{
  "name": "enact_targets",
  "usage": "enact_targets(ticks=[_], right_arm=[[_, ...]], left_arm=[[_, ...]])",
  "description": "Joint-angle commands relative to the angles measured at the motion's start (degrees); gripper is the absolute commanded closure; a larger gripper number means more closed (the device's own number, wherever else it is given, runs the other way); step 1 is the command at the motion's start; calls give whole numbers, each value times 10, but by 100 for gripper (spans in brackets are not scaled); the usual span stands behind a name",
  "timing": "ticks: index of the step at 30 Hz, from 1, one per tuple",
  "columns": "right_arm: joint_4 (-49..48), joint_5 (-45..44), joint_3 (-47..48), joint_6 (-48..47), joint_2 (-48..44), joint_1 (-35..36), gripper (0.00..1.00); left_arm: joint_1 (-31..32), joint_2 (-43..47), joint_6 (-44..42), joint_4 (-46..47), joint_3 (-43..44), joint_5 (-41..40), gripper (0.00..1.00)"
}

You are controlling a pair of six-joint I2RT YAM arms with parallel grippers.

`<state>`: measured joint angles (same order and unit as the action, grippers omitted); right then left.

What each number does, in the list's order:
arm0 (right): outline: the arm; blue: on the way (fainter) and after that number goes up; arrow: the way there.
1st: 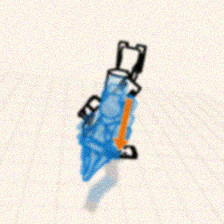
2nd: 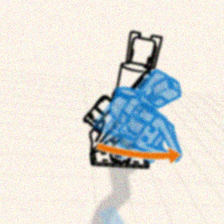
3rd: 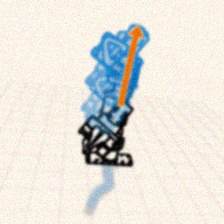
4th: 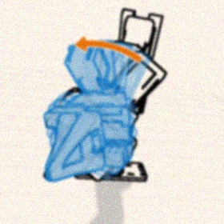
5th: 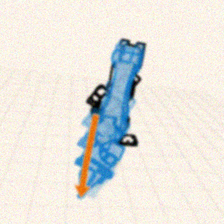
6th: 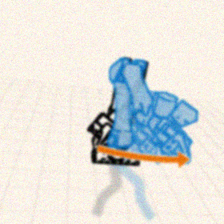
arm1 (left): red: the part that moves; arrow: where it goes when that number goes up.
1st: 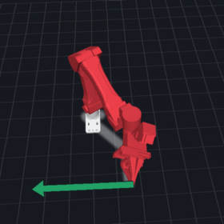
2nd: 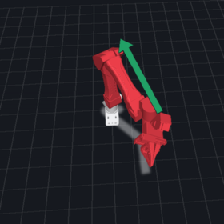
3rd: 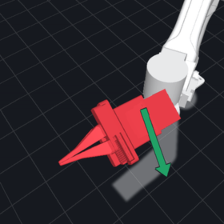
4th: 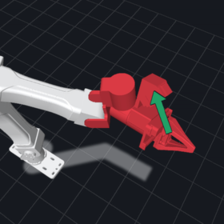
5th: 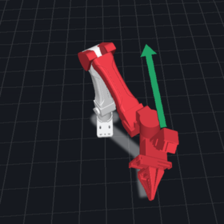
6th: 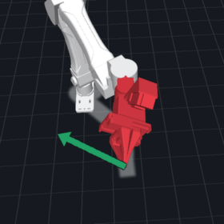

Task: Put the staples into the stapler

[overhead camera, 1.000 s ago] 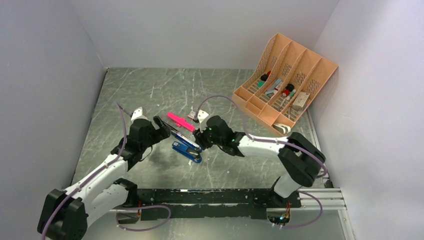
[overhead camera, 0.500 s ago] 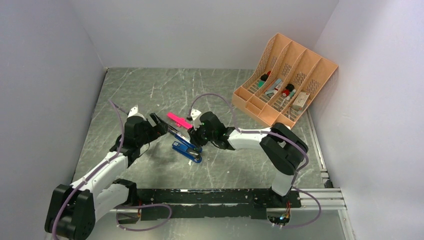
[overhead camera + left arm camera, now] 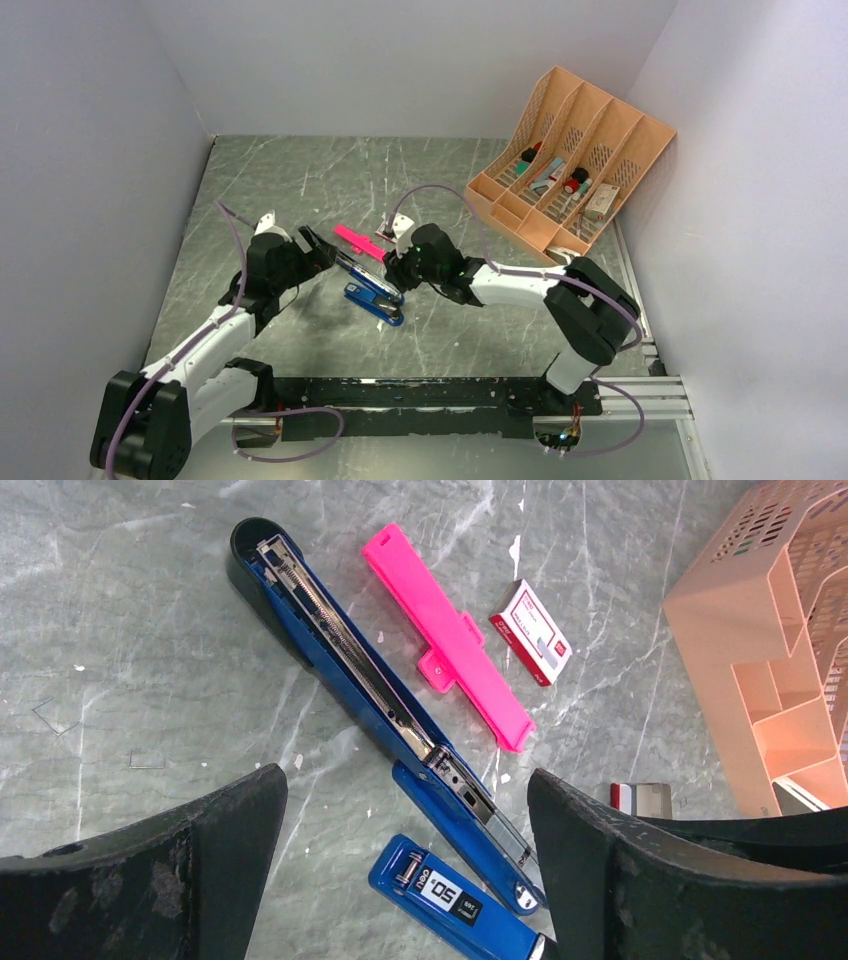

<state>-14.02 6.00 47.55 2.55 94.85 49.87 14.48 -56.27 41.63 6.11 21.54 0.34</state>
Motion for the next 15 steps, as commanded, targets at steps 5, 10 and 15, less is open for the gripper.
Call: enact_targets(ticks=[5, 10, 15], right_arm=[[-29, 48, 11, -3, 6, -1, 54], [-17, 73, 31, -10, 44, 5, 53], [-14, 78, 35, -11, 61, 6, 51]], left_arm=[[-6, 19, 1, 19, -11, 13, 6], [-6, 18, 2, 21, -14, 18, 6], [-6, 23, 3, 20, -19, 18, 6]])
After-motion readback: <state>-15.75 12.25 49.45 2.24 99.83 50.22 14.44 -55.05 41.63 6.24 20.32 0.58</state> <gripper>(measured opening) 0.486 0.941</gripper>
